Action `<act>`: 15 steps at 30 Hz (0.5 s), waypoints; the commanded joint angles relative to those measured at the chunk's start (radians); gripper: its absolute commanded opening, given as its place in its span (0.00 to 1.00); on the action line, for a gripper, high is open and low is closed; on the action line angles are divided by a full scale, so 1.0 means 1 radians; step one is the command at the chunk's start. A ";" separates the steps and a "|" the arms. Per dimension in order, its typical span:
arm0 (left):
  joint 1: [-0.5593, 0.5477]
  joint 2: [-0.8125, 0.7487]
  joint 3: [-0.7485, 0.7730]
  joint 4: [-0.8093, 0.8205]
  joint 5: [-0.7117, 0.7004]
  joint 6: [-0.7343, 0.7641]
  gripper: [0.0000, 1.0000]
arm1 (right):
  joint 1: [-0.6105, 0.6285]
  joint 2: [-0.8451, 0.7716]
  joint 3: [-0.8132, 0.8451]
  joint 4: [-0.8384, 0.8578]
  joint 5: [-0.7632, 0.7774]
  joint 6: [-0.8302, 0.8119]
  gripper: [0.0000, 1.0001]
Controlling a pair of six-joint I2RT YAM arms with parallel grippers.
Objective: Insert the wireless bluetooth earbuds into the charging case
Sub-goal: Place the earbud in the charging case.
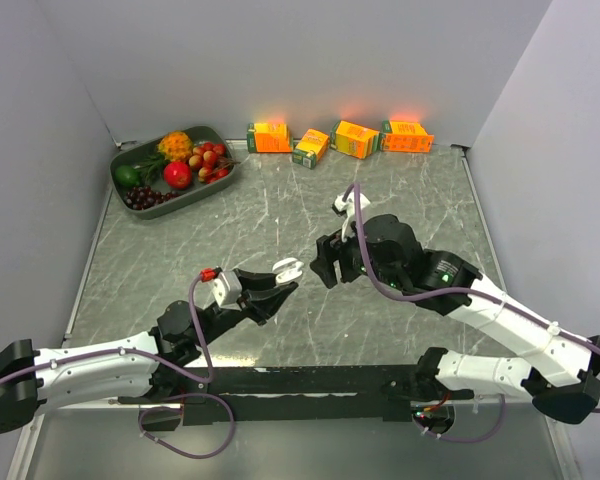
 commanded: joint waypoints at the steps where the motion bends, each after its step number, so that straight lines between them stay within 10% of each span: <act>1: 0.003 -0.004 0.034 0.021 0.041 0.000 0.01 | 0.000 0.022 0.068 0.010 0.031 -0.017 0.74; 15: 0.003 0.016 0.038 0.023 0.064 -0.005 0.01 | 0.000 0.036 0.083 0.016 -0.003 -0.023 0.74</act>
